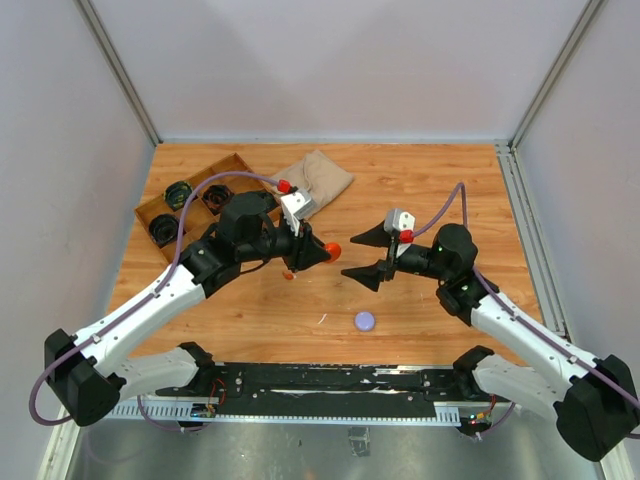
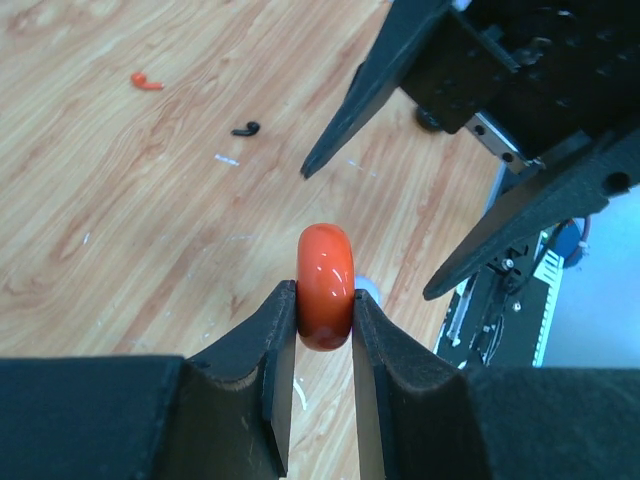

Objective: Insert the wireless bluetooth earbuds into the charging case
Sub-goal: Pick up the charging case at the center of the board, then open the earbud.

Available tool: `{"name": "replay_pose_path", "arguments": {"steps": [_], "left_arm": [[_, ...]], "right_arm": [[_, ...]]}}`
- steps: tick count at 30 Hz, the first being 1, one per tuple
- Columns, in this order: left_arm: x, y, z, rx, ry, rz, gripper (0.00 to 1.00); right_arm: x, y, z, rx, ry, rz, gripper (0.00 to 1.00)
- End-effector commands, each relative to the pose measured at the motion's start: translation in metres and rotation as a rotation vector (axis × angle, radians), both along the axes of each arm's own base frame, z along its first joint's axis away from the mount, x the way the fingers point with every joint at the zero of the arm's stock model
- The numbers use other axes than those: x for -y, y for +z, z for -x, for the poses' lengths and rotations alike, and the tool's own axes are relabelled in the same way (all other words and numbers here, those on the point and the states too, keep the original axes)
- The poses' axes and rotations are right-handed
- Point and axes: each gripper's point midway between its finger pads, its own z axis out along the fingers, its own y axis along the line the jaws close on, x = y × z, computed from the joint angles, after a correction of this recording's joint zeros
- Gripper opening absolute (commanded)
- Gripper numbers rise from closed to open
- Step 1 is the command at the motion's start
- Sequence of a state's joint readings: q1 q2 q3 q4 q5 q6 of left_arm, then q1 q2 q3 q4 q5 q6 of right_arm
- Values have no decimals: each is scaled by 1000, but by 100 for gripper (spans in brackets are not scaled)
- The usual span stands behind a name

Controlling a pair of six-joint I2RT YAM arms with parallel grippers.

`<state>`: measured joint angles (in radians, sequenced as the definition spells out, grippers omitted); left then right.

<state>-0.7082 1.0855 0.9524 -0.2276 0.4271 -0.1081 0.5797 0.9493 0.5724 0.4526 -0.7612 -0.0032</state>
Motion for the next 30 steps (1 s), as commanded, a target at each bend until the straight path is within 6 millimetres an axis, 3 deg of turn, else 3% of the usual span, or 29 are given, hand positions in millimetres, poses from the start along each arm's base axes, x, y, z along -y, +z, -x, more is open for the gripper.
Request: {"name": "replay_pose_path", "arguments": {"steps": [1,6,14,24,30], "left_arm": [[10,27,21,98,-172,48,0],[15,38,28,135,-240,85,0],[18,49,38,189,-306,127,0],[18,57,44,206,-331,160,0],[19,54,44,202,-339,160,0]], "right_arm": [[-6,15,18,4,140,-58,74],[-11,19,21,-15,186,-75,69],[-12,19,28,-32,236,-89,52],[-16,20,33,-48,293,-99,43],[-17,25,35,-51,310,-114,42]]}}
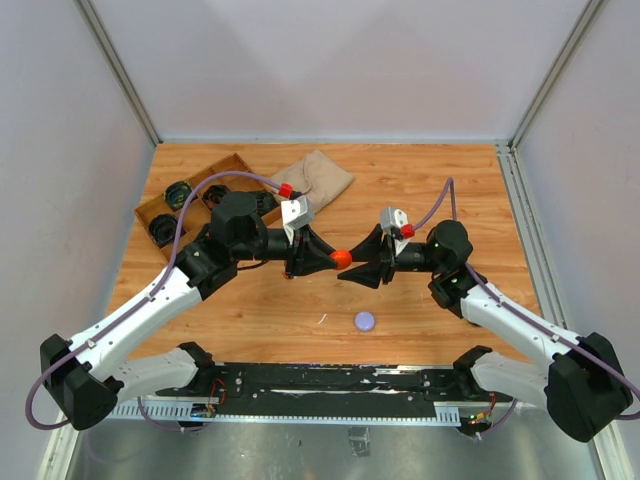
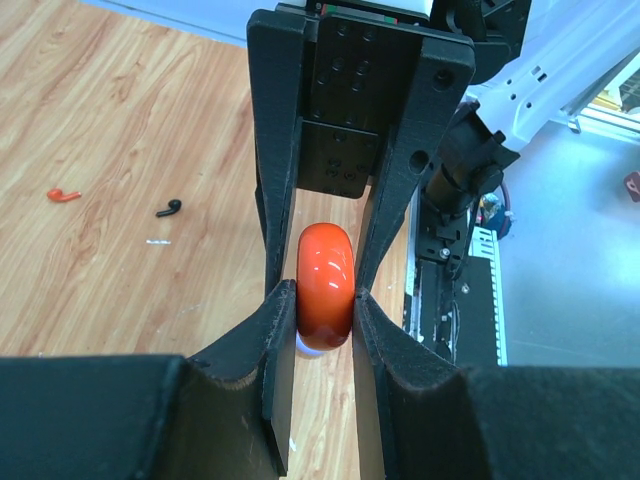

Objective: Insert the wireless bluetooth earbuds into the charging case
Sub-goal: Open the earbud.

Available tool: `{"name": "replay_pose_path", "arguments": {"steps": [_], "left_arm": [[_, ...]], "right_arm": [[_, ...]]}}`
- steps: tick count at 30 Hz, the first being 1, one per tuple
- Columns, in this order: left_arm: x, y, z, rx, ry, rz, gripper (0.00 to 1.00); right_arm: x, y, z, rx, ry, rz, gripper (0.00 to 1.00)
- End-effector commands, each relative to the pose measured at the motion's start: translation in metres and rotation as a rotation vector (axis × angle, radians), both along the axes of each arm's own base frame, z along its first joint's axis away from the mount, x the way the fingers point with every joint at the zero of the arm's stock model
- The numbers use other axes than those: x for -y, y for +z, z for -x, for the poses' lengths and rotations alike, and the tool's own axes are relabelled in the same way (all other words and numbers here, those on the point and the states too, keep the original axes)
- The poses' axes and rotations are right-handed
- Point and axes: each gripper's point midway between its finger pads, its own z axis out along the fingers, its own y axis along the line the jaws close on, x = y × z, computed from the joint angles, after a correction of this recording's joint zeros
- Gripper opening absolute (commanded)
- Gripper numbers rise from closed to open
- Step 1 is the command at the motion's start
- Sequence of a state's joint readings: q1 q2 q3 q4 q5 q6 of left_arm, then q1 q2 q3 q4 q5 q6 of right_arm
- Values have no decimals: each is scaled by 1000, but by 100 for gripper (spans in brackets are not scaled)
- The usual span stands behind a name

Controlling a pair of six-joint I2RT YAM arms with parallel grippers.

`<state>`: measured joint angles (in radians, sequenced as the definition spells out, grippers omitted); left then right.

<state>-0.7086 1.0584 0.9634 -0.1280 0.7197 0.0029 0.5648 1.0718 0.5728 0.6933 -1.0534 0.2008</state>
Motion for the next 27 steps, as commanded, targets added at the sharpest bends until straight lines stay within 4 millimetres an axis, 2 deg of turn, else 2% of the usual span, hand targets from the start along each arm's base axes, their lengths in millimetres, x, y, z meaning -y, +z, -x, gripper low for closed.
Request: {"name": "replay_pose_path", "arguments": {"steps": [1,27], "left_arm": [[2,13,5,43,-32,38,0],[2,6,3,37,-32,6,0]], "right_arm": [[1,18,2,41,29,-45,41],[0,23,5,22,44,-56,36]]}}
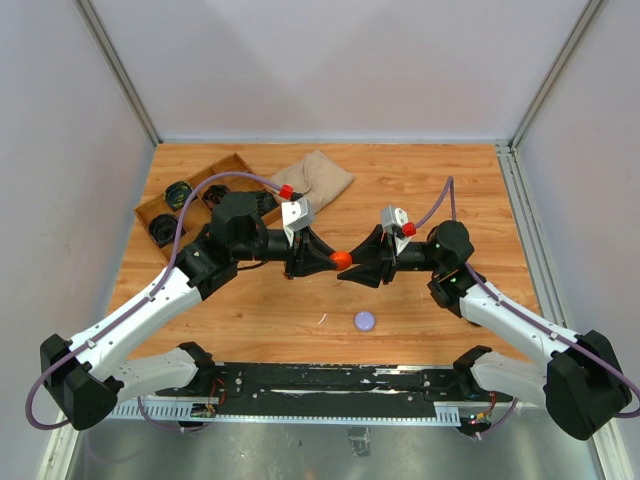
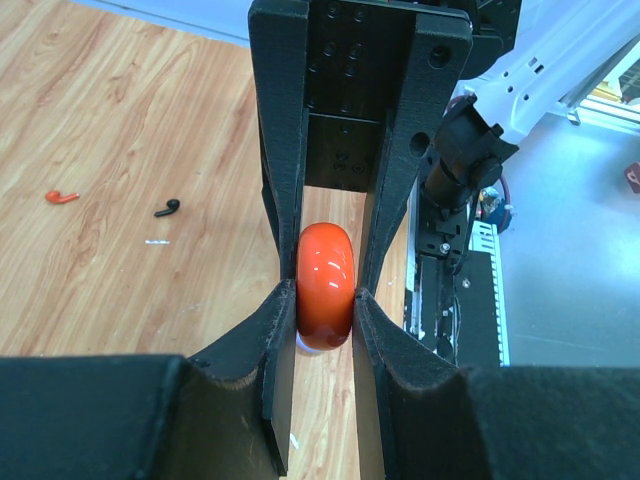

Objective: Insert the wireless bluetooth earbuds into the charging case
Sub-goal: Open the earbud.

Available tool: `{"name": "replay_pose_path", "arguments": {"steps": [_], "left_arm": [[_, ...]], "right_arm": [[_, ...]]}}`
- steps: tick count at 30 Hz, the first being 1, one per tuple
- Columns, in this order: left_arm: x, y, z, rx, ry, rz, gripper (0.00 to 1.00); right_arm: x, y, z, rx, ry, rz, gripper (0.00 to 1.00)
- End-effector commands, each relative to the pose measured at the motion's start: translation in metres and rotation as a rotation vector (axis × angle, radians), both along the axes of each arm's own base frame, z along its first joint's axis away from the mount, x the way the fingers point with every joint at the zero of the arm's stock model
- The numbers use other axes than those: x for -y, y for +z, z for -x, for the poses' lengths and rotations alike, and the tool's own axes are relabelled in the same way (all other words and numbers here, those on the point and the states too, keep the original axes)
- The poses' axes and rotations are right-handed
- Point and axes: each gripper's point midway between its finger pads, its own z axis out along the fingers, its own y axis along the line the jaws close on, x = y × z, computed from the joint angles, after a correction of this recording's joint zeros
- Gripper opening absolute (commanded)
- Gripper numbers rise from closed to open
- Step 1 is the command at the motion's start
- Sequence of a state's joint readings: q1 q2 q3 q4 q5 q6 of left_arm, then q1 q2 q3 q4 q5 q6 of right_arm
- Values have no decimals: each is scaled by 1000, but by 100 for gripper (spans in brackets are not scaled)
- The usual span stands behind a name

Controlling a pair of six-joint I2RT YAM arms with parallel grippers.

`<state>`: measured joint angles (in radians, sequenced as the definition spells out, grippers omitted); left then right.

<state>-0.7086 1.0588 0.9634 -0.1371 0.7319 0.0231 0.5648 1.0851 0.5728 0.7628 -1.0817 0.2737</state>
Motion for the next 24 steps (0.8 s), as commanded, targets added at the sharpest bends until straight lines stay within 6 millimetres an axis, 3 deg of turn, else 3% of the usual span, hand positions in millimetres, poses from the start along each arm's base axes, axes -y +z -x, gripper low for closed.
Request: {"name": "replay_pose_path", "arguments": {"steps": [1,19,24], "left_arm": [[2,8,1,25,-17,13,0],[4,2,-1,31,2,-6,0],[5,0,0,33,2,-9,0]], "right_arm": [[2,15,-1,43,6,-31,36],[-2,17,-3,6,20,-54,28],[-2,17,-2,-3,36,-57,18]]}}
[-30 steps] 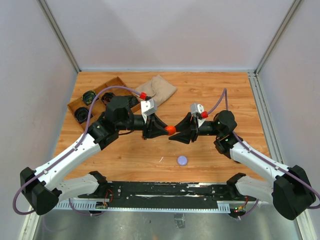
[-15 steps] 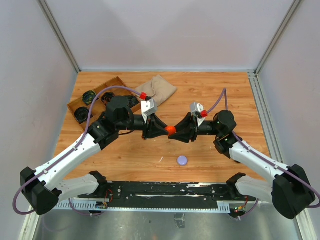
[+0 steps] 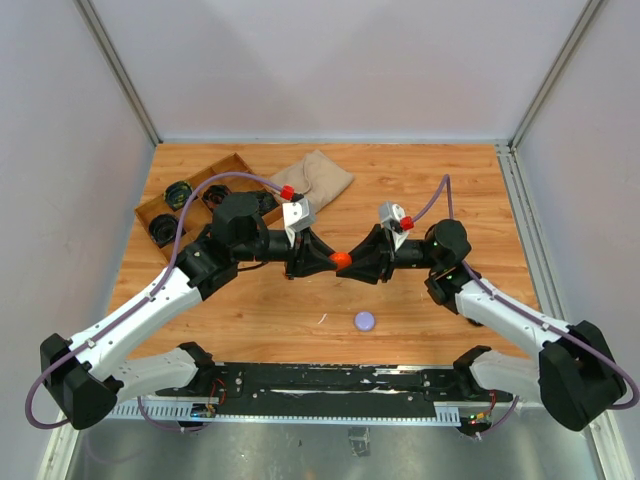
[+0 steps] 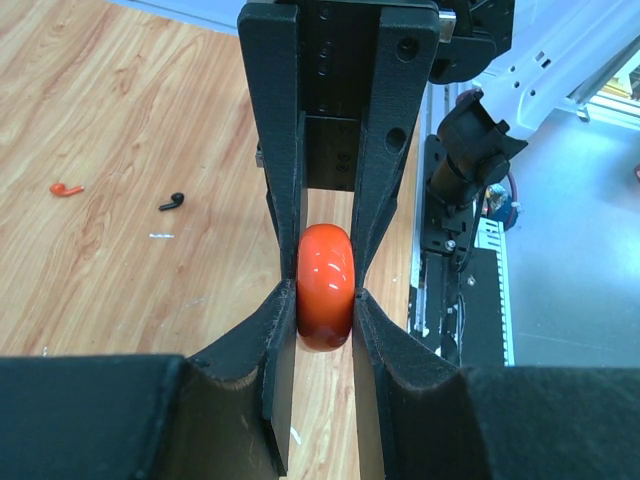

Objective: Insert the wireless bluetooth earbuds into the charging case
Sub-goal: Open the earbud.

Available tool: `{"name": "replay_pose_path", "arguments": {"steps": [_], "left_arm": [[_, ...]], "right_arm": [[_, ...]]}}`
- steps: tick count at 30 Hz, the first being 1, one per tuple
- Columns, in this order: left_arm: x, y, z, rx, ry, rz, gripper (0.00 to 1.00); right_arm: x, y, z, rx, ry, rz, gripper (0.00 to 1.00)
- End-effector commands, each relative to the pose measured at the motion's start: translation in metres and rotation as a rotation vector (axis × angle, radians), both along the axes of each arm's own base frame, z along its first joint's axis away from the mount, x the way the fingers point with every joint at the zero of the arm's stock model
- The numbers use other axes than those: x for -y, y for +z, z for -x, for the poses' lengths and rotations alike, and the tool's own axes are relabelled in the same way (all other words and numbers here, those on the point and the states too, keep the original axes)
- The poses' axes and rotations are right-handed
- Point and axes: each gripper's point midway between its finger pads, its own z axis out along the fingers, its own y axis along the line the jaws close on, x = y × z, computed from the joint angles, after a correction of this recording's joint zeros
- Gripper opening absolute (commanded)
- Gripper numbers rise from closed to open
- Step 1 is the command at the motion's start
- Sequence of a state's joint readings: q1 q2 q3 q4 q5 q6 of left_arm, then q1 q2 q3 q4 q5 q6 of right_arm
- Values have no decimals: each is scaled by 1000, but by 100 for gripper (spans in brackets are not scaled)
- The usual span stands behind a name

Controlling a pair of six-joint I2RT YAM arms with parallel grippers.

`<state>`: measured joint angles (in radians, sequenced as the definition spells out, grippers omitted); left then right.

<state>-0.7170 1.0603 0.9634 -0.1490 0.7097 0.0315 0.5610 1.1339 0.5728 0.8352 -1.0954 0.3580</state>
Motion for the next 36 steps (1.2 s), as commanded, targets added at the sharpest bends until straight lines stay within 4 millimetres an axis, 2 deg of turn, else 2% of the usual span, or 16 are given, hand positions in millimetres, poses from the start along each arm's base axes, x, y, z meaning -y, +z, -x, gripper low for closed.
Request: {"name": "replay_pose_path", "arguments": {"steps": [1,3,8,10,14,19,29,36], "left_arm": [[5,4,1,30,-9,5,0],[5,3,0,26,-5,5,4],[3,7,-3,16,37,24,35],[2,9,-4,17,53,34,46],[-1,5,-10,10,98,32,61],[-3,3,-17,-6,154,29,64],[-12,17,-35,14,282,48,65],[-16,29,-36,19,306,70,65]], "right_arm": [[1,19,1,59,21,-53,16],[0,18,0,59,23,-52,13],[0,14,0,55,26,-44,2],[0,13,0,56,25,-44,1],[0,13,1,60,25,-44,1],[1,9,2,70,24,-35,1],[2,2,1,89,19,-19,1],[3,-2,2,87,22,-7,1]]}}
